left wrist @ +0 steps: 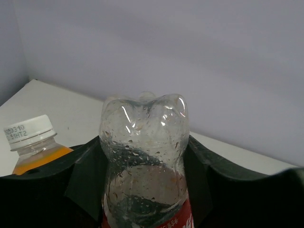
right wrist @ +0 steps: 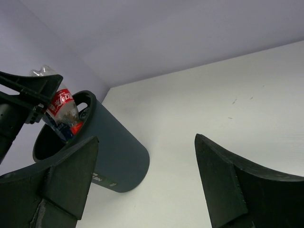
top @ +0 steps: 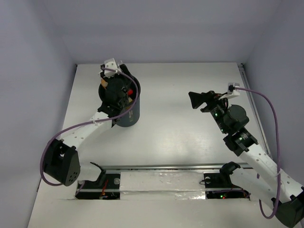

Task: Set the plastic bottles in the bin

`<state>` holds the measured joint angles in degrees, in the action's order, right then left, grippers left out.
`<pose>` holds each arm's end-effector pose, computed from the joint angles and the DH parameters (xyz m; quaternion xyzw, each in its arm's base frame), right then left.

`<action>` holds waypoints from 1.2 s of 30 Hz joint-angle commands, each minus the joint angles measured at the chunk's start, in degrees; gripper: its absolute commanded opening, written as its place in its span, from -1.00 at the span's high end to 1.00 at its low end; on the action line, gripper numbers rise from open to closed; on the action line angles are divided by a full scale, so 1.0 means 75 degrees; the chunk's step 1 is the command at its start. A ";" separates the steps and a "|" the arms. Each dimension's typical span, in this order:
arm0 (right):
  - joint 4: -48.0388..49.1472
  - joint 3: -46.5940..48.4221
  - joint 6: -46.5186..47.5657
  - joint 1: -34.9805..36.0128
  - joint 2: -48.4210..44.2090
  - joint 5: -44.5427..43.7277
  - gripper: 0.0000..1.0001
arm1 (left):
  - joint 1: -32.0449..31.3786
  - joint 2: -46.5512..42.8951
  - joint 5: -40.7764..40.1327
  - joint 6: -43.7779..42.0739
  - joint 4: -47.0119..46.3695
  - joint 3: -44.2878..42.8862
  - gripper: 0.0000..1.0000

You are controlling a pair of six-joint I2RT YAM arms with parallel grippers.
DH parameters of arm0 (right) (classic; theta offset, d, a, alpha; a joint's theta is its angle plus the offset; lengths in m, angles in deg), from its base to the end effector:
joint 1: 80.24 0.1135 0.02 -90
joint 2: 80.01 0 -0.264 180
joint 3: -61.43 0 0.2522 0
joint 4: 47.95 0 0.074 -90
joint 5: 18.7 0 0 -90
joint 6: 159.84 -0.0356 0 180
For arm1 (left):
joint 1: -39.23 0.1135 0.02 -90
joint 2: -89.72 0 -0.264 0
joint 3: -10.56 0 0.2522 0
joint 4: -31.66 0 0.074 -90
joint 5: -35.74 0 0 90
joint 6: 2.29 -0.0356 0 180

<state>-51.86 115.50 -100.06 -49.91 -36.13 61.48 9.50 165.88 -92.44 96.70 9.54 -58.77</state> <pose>0.1639 0.0889 0.3530 0.0631 0.6649 0.3248 0.6696 0.2763 -0.1325 0.3667 -0.1525 0.6108 -0.0618 0.7745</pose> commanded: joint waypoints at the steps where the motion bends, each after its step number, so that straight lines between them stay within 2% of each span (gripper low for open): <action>1: 0.0504 0.0003 0.0115 -0.0059 0.0044 0.0126 -0.74 | 0.0027 -0.0147 -0.0113 -0.0145 -0.1239 0.0178 0.06; 2: 0.0515 0.0004 0.0115 -0.0059 0.0056 0.0138 -0.74 | 0.0027 -0.0159 -0.0102 -0.0133 -0.1298 0.0249 -0.16; 8: 0.0562 0.0004 0.0092 -0.0059 0.0150 0.0197 -0.74 | -0.0055 -0.0486 -0.0019 0.0101 -0.1170 0.0273 -0.61; 15: 0.0515 -0.0008 0.0068 -0.0059 0.0114 0.0103 -0.74 | -0.0206 -0.1223 0.0390 0.0464 -0.0503 -0.0078 -0.70; 18: 0.0527 -0.0008 0.0056 -0.0059 0.0079 0.0126 -0.54 | -0.0207 -0.1598 0.0764 0.0873 0.0058 -0.0383 -0.74; 19: 0.0527 -0.0020 0.0056 -0.0059 0.0068 0.0138 -0.26 | -0.0207 -0.1693 0.1021 0.0979 0.0212 -0.0557 -0.75; 21: 0.0539 -0.0020 0.0091 -0.0059 0.0056 0.0161 0.10 | -0.0277 -0.2031 0.1268 0.1249 0.0865 -0.0734 -0.77; 22: 0.0539 -0.0020 0.0091 -0.0059 0.0044 0.0196 0.45 | -0.0277 -0.2150 0.1525 0.1517 0.1032 -0.0828 -0.78; 23: 0.0539 -0.0020 0.0126 -0.0059 0.0033 0.0220 0.58 | -0.0277 -0.2313 0.1724 0.1624 0.1161 -0.0840 -0.96; 25: 0.0550 -0.0020 0.0161 -0.0059 0.0009 0.0360 0.88 | -0.0277 -0.2747 0.2215 0.1835 0.1571 -0.0840 -0.98; 28: 0.0691 -0.0055 0.0197 -0.0059 -0.0061 0.0583 0.97 | -0.0277 -0.3356 0.2627 0.1941 0.2368 -0.0899 -0.98; 32: 0.1077 -0.0219 0.0302 -0.0059 -0.0330 0.1157 0.98 | -0.0277 -0.4235 0.2758 0.1930 0.3469 -0.0794 -0.98; 36: 0.1440 -0.0406 0.0373 -0.0059 -0.0623 0.1567 0.86 | -0.0277 -0.5685 0.2431 0.1801 0.4570 -0.0396 -0.98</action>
<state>-47.27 112.90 -98.74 -49.91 -38.99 69.13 7.68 130.06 -74.17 110.19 36.76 -62.79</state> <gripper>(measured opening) 0.060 0.989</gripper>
